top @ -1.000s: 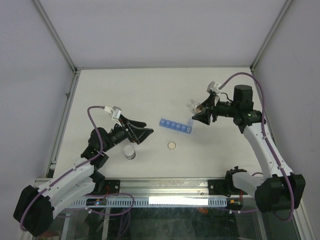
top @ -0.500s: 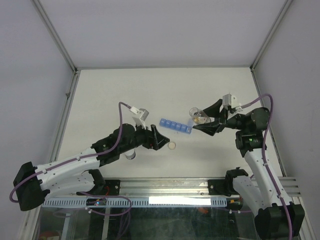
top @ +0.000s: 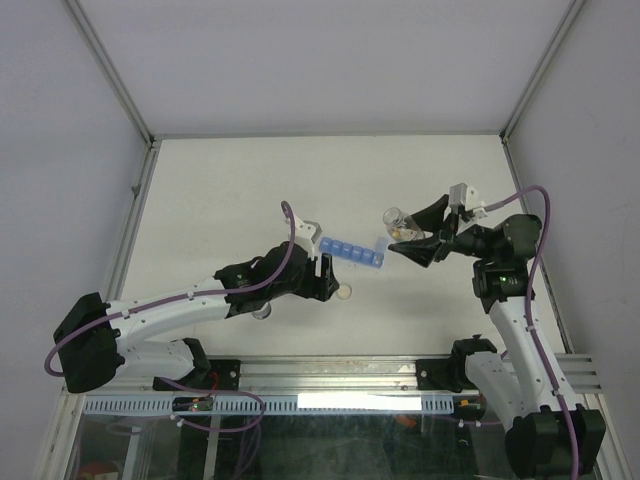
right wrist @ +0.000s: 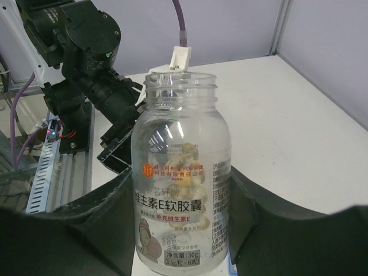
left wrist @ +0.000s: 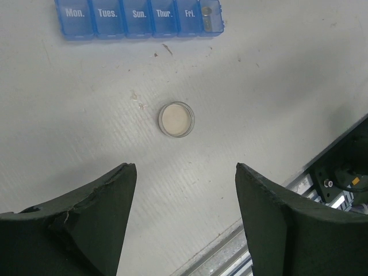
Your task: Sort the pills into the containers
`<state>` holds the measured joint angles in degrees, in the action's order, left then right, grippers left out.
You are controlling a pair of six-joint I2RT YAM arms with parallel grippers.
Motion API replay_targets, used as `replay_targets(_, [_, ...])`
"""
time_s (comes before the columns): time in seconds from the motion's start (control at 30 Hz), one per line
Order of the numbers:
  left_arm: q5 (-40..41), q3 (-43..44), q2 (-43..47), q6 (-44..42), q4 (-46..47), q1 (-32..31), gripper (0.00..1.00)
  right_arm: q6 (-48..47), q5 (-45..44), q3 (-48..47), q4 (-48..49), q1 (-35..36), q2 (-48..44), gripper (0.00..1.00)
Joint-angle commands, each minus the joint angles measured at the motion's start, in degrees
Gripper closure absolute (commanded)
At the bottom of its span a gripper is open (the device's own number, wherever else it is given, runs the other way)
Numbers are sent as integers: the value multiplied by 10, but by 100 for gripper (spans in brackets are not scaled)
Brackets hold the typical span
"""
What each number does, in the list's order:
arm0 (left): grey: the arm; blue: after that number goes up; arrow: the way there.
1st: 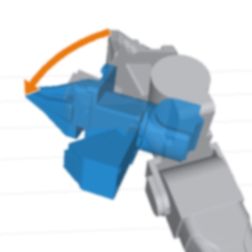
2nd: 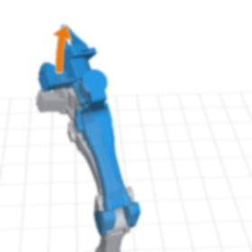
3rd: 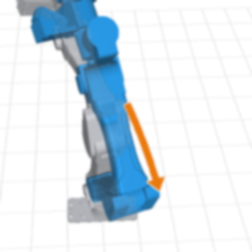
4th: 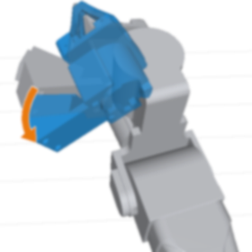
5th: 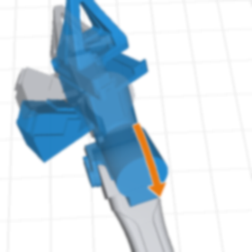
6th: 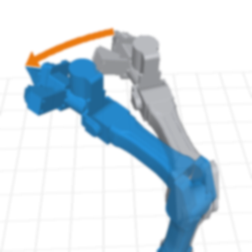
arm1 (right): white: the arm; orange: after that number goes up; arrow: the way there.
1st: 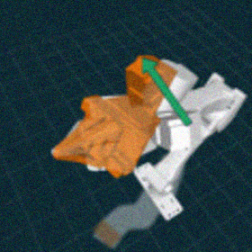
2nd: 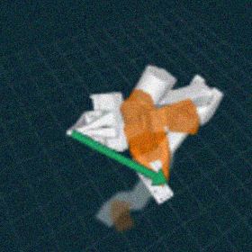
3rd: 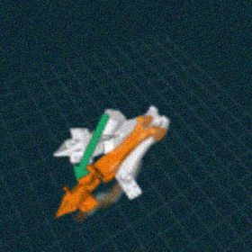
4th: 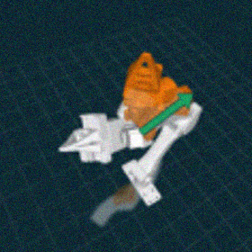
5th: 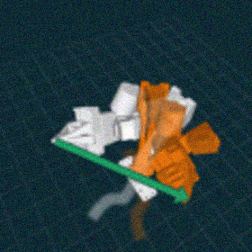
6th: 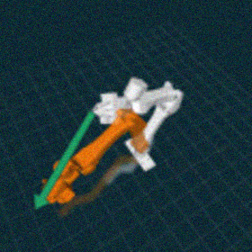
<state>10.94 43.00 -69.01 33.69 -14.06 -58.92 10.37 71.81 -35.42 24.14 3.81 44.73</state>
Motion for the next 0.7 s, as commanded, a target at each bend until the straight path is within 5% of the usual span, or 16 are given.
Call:
replay_targets(0.0, [6, 14, 15, -47, 57, -2, 29, -16, 24, -5, -1, -4, 19, 100])
replay_targets(0.13, [-45, -42, 41, -86, 164, 6, 29, -31, 72, -9, -5, -5, 46, 100])
replay_targets(0.23, [-152, -76, 64, -46, 239, 35, 30, -118, 79, -33, -118, -3, 51, 100])
replay_targets(0.33, [-269, -141, 120, 42, 483, 56, 31, -195, 86, -46, -203, -3, 57, 100])
replay_targets(0.5, [-246, -157, 160, 34, 576, 56, 20, -216, 92, -35, -204, -4, 63, 100])
replay_targets(0.67, [-233, -130, 91, 56, 666, 48, 4, -250, 88, -25, -198, 4, 69, 100])
